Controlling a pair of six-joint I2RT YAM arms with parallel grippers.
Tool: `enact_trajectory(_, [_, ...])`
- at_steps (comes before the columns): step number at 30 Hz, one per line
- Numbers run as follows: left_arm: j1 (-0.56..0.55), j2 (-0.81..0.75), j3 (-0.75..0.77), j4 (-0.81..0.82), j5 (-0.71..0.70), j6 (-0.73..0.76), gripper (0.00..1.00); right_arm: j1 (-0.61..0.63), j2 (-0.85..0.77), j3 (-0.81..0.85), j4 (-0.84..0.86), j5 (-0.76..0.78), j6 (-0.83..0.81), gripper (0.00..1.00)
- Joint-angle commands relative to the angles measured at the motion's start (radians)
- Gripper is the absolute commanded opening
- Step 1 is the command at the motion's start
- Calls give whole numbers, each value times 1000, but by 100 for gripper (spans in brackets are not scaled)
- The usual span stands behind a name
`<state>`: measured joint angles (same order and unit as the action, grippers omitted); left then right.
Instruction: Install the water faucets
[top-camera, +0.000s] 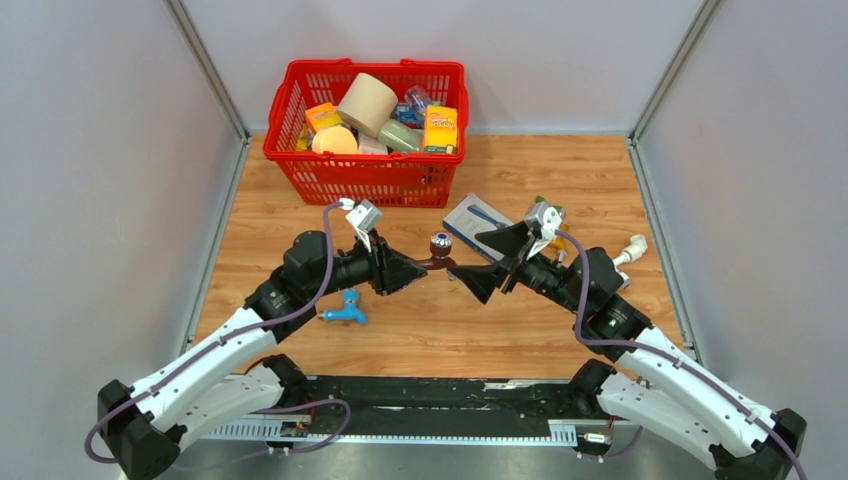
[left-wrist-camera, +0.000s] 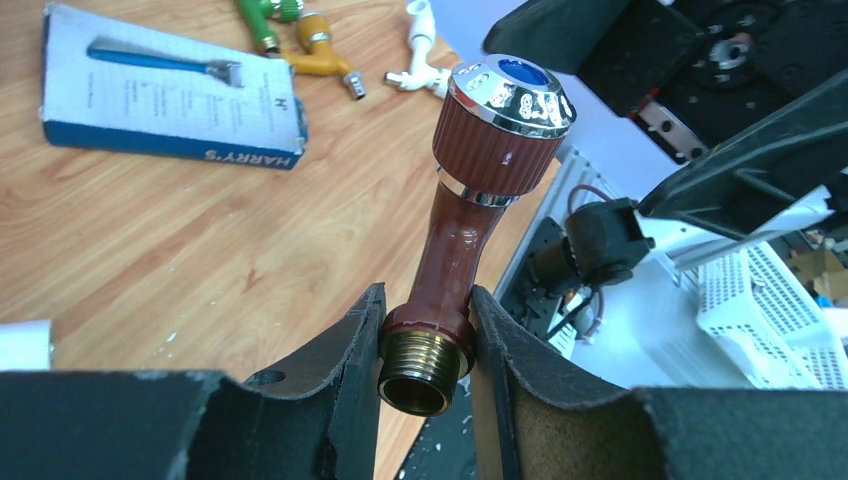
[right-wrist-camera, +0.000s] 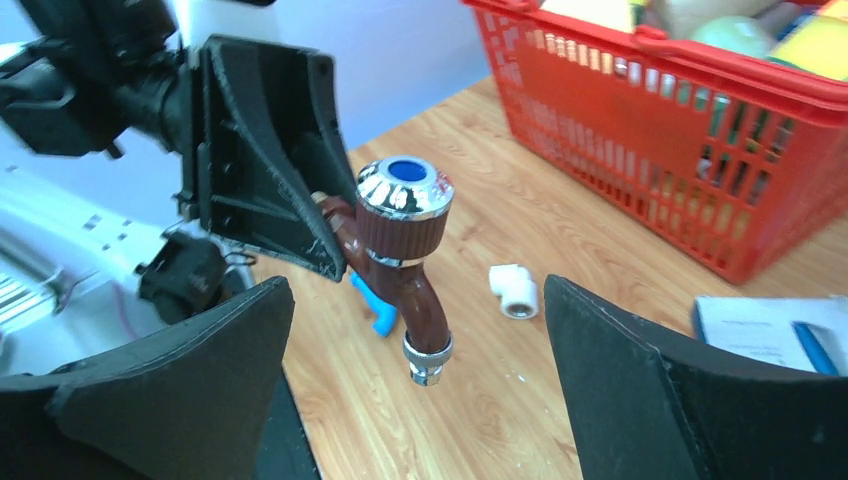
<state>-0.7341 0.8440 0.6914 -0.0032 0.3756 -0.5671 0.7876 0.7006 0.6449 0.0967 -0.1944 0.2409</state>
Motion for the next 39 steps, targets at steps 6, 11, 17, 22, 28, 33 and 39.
enact_trajectory(6, [1,-51,-12,210,143,-43,0,-36,7,-37,227,-329,17,94])
enact_trajectory(11, [1,-43,-26,272,190,-66,0,-36,52,-30,293,-373,57,88])
enact_trajectory(17, [1,-45,-24,321,223,-77,0,-36,99,-27,343,-385,83,78])
enact_trajectory(22, [1,-43,-32,324,246,-76,0,-34,123,-19,383,-408,104,73])
enact_trajectory(28, [-1,-40,-39,356,263,-89,0,-36,155,-8,409,-427,127,71])
enact_trajectory(33, [-1,-33,-36,359,275,-88,0,-36,172,-2,426,-435,153,69])
enact_trajectory(39, [-4,-25,-32,312,266,-57,0,-36,168,16,406,-433,155,69])
